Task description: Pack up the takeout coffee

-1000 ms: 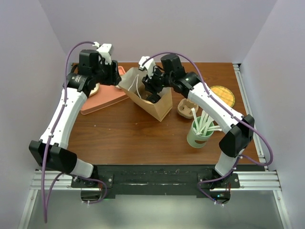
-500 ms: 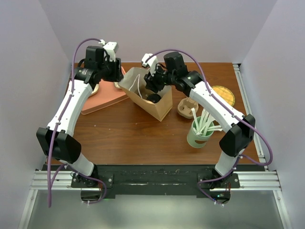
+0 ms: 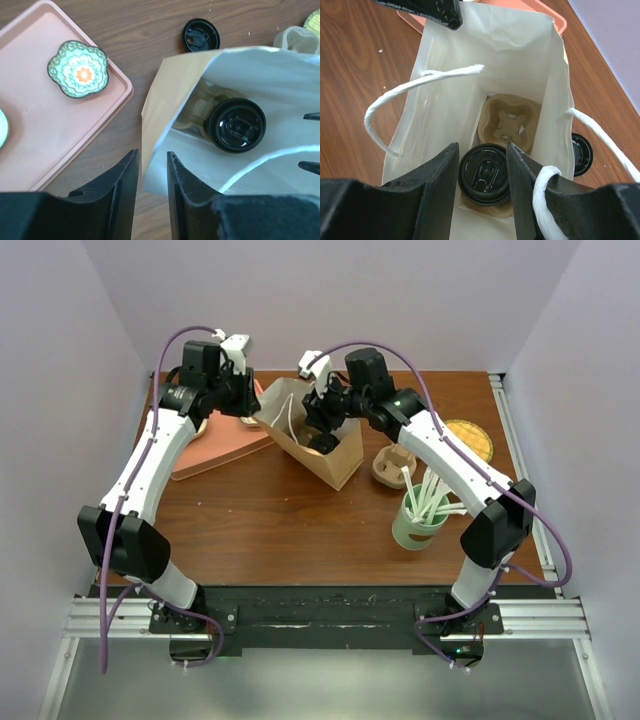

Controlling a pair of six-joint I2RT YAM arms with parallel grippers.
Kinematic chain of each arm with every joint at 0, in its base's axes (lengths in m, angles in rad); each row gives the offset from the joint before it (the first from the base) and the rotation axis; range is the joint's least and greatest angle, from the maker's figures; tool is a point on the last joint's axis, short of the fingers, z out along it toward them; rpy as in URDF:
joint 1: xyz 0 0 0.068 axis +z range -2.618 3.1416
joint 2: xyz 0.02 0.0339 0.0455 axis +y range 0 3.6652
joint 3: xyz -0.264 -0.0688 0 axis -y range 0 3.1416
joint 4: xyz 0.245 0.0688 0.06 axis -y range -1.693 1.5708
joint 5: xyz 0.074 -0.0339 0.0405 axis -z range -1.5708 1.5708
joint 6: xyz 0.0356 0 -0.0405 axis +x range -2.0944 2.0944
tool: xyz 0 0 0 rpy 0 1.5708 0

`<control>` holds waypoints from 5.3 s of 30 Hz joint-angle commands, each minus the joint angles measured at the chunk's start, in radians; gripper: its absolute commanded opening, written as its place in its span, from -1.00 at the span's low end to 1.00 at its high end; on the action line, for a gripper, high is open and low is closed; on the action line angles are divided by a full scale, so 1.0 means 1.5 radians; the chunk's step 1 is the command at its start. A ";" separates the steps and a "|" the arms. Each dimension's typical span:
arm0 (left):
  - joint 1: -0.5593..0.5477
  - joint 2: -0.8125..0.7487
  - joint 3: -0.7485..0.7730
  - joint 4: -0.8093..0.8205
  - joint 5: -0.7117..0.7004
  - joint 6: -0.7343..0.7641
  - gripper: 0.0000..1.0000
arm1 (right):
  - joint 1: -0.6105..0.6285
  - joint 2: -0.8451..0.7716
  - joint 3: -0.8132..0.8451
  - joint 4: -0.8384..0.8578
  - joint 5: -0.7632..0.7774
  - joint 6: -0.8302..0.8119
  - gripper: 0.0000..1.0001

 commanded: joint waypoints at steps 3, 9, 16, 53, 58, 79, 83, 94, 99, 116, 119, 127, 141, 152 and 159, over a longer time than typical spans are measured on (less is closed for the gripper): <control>-0.001 -0.008 0.012 0.015 0.043 -0.011 -0.71 | -0.005 -0.011 0.007 0.035 -0.021 0.011 -0.07; -0.001 -0.029 0.014 -0.023 0.051 -0.031 -1.00 | -0.004 -0.015 0.007 0.026 -0.026 0.023 -0.06; -0.001 -0.035 0.048 -0.103 0.069 -0.065 -1.00 | -0.005 -0.028 0.005 0.004 -0.047 0.040 -0.05; 0.006 -0.115 -0.041 -0.169 0.064 -0.124 -1.00 | -0.005 -0.023 0.055 -0.221 -0.322 0.010 -0.10; 0.006 -0.114 -0.042 -0.167 0.064 -0.129 -1.00 | -0.003 -0.008 0.084 -0.258 -0.334 0.010 -0.10; 0.006 -0.091 -0.012 -0.184 0.044 -0.156 -1.00 | -0.005 -0.015 0.055 -0.273 -0.526 0.094 0.32; 0.006 -0.091 -0.014 -0.187 0.040 -0.159 -1.00 | -0.004 -0.010 0.063 -0.259 -0.572 0.117 0.35; 0.006 -0.076 0.003 -0.191 0.040 -0.161 -1.00 | -0.005 -0.037 0.022 -0.292 -0.484 0.185 0.39; 0.006 -0.075 0.010 -0.194 0.038 -0.158 -1.00 | -0.005 -0.057 0.009 -0.318 -0.448 0.197 0.40; 0.006 -0.067 0.036 -0.219 0.020 -0.153 -0.95 | -0.018 -0.085 0.092 -0.302 -0.357 0.212 0.29; 0.006 -0.069 0.046 -0.235 0.010 -0.148 -0.95 | -0.020 -0.104 0.097 -0.258 -0.353 0.249 0.29; 0.006 -0.068 0.050 -0.245 0.004 -0.143 -0.72 | -0.022 -0.124 0.097 -0.193 -0.254 0.308 0.24; 0.009 -0.058 0.155 -0.212 0.007 -0.127 1.00 | -0.022 -0.147 0.219 -0.381 0.397 0.540 0.09; 0.055 -0.144 0.106 -0.143 0.116 -0.298 1.00 | -0.021 -0.191 0.067 -0.601 0.530 0.605 0.09; 0.072 -0.216 -0.050 -0.079 0.340 -0.347 1.00 | -0.021 -0.215 -0.048 -0.552 0.513 0.572 0.04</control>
